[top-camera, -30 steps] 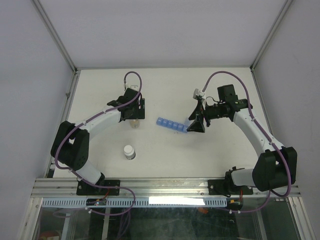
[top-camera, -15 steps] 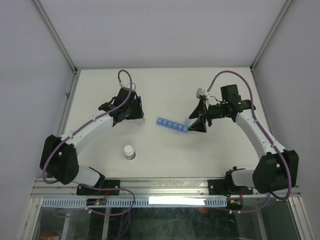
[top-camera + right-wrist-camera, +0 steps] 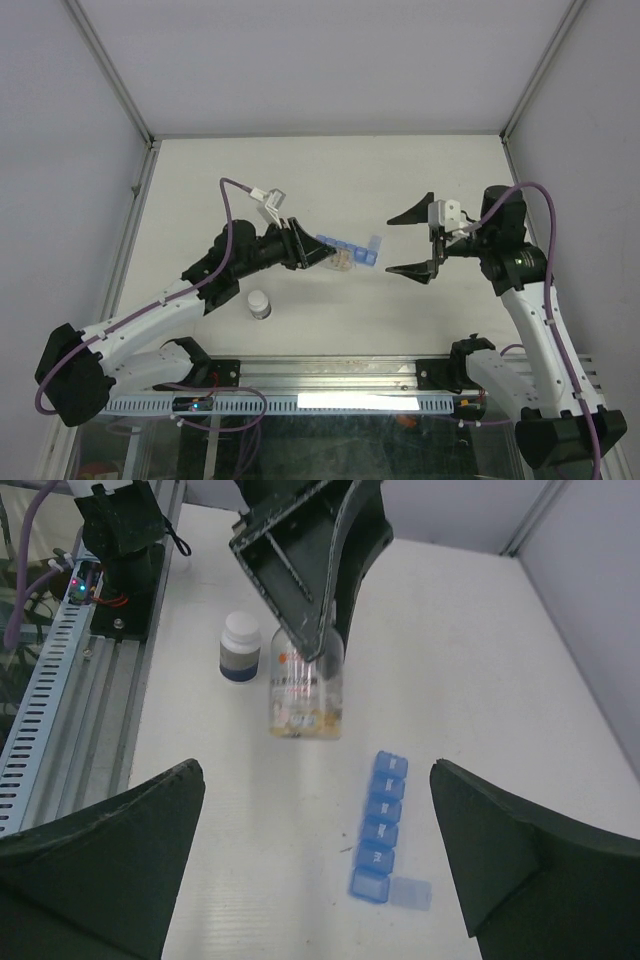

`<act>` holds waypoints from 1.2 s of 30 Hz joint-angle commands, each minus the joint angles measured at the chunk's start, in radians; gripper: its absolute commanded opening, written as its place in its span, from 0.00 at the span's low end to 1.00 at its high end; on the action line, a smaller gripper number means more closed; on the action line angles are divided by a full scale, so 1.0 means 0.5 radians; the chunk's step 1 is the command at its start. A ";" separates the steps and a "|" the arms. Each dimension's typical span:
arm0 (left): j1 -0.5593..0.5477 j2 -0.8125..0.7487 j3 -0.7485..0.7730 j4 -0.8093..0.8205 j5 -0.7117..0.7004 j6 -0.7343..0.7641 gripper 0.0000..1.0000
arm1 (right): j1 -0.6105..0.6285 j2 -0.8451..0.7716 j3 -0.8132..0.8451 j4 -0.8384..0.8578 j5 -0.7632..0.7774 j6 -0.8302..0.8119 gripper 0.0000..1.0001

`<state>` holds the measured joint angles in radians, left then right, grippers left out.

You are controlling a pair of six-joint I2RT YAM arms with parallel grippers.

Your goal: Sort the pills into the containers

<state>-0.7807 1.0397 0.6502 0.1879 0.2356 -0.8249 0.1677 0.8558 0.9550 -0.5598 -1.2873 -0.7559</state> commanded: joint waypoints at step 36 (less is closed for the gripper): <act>-0.138 0.579 0.352 0.722 -0.044 -0.119 0.23 | 0.639 0.352 -0.188 0.520 0.926 0.057 0.31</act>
<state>-0.8448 1.3373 0.7872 0.4648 0.1967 -0.8818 0.4812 1.0546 0.8684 -0.3386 -0.8028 -0.7399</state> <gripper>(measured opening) 0.486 0.547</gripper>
